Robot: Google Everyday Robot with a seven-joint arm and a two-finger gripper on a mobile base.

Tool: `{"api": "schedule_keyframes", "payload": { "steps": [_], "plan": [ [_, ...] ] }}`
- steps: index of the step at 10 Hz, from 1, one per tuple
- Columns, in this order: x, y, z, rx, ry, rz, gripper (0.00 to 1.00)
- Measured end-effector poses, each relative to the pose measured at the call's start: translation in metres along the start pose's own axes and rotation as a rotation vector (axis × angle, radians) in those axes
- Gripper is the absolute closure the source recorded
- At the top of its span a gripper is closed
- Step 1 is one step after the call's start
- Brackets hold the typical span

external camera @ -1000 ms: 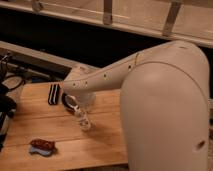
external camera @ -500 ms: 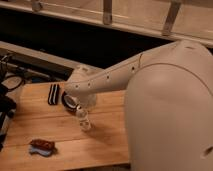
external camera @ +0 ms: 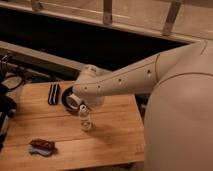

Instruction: Knock the bottle over

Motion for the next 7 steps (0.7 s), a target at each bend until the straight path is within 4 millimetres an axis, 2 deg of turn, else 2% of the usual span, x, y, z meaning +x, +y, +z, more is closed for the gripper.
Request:
{"api": "schedule_keyframes", "payload": {
  "steps": [3, 5, 7],
  "plan": [
    [-0.034, 0.012, -0.001, -0.051, -0.041, -0.029, 1.00],
    [-0.047, 0.011, -0.001, -0.073, -0.058, -0.044, 1.00],
    [-0.061, 0.011, 0.009, -0.134, -0.041, -0.045, 1.00]
  ]
}}
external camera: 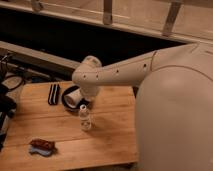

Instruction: Knock the bottle over

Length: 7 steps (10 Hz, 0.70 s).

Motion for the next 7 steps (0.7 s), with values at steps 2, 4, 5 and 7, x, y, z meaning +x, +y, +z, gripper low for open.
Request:
{"api": "schedule_keyframes", "payload": {
  "steps": [2, 4, 5, 7],
  "plan": [
    [-0.004, 0.011, 0.009, -0.039, 0.027, -0.028, 1.00],
    [-0.001, 0.048, 0.011, -0.091, 0.055, -0.105, 1.00],
    [0.006, 0.061, 0.011, -0.110, 0.073, -0.133, 1.00],
    [0.032, 0.110, 0.004, -0.134, 0.109, -0.214, 1.00]
  ]
}}
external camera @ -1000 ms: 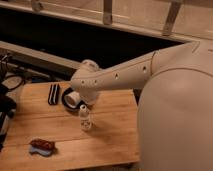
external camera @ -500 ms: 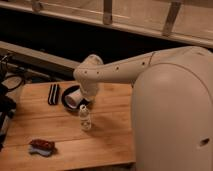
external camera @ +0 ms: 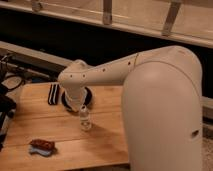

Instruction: Knock the bottle over

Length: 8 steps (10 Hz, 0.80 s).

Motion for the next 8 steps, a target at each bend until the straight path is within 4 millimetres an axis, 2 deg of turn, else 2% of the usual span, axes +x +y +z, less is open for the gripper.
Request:
{"api": "schedule_keyframes", "payload": {
  "steps": [3, 4, 8],
  "plan": [
    [0.017, 0.027, -0.003, 0.017, -0.029, 0.027, 1.00],
    [0.020, 0.030, -0.003, 0.017, -0.033, 0.030, 1.00],
    [0.010, 0.016, -0.006, 0.022, -0.065, 0.012, 1.00]
  ]
}}
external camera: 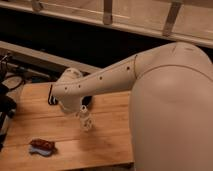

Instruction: Knock the bottle over

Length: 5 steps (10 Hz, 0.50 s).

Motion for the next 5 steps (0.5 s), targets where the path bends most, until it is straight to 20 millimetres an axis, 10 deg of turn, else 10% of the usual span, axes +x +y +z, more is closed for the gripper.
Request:
{"api": "schedule_keyframes", "payload": {
  "steps": [5],
  "plan": [
    [-0.005, -0.012, -0.007, 0.029, -0.048, 0.005, 1.00]
  ]
}}
